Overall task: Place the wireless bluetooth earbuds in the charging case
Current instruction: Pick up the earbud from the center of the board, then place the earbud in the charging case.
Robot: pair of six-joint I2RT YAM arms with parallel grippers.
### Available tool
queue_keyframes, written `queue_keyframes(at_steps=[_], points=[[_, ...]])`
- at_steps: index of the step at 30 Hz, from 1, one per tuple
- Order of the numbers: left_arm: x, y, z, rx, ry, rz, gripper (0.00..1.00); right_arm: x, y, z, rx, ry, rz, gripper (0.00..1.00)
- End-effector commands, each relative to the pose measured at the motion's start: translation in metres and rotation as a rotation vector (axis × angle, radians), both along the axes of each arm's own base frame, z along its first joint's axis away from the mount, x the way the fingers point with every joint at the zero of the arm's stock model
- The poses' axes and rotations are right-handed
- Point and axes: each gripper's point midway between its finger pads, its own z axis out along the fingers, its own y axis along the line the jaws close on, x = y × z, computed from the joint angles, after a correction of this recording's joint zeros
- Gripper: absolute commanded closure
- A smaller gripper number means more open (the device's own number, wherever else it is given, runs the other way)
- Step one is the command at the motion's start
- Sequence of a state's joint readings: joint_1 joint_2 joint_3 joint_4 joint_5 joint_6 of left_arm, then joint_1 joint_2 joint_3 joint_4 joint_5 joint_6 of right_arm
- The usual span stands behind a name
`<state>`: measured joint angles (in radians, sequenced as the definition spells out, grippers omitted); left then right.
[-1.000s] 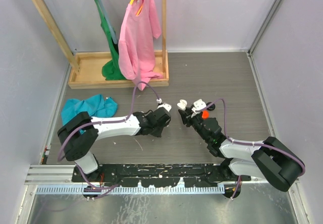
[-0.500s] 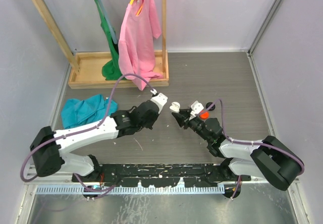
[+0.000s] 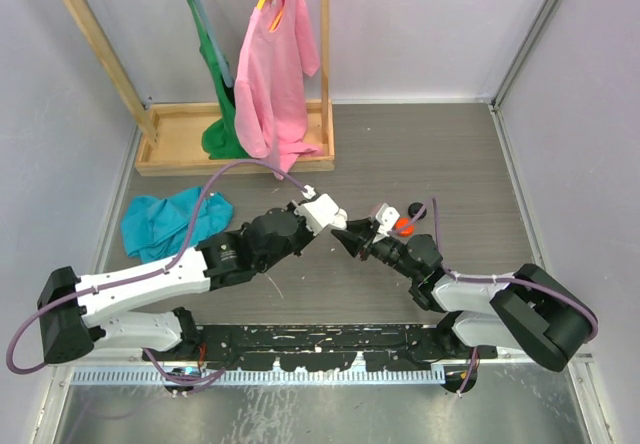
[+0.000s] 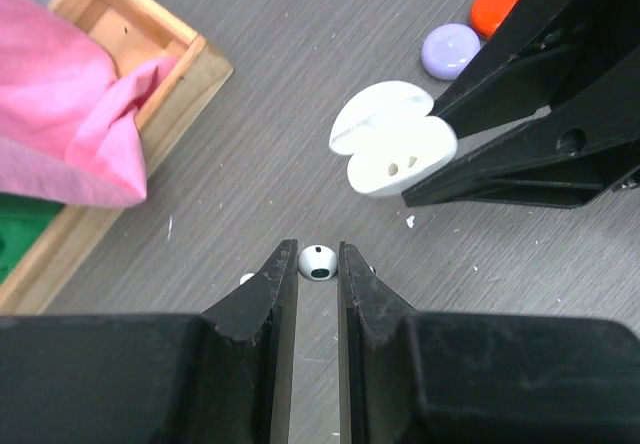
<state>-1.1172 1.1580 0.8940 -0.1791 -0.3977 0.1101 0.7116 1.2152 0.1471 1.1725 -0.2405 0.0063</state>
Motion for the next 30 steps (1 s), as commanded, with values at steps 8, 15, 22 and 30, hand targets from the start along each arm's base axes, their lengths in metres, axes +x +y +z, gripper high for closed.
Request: queue_keyframes(at_steps=[8,15,22,30], points=[[0.008,-0.031,0.045,-0.064,-0.224,-0.072,0.89,-0.015,0.012,0.028,0.083,-0.086,0.098,0.99],[0.009,-0.043,0.042,-0.052,-0.224,-0.093,0.89,-0.014,0.011,0.029,0.084,-0.084,0.093,0.99],[0.009,-0.049,0.038,-0.039,-0.225,-0.098,0.89,-0.014,0.011,0.028,0.083,-0.081,0.092,0.99],[0.008,-0.05,0.047,-0.049,-0.249,-0.093,0.89,-0.014,0.012,0.029,0.084,-0.082,0.094,0.99]])
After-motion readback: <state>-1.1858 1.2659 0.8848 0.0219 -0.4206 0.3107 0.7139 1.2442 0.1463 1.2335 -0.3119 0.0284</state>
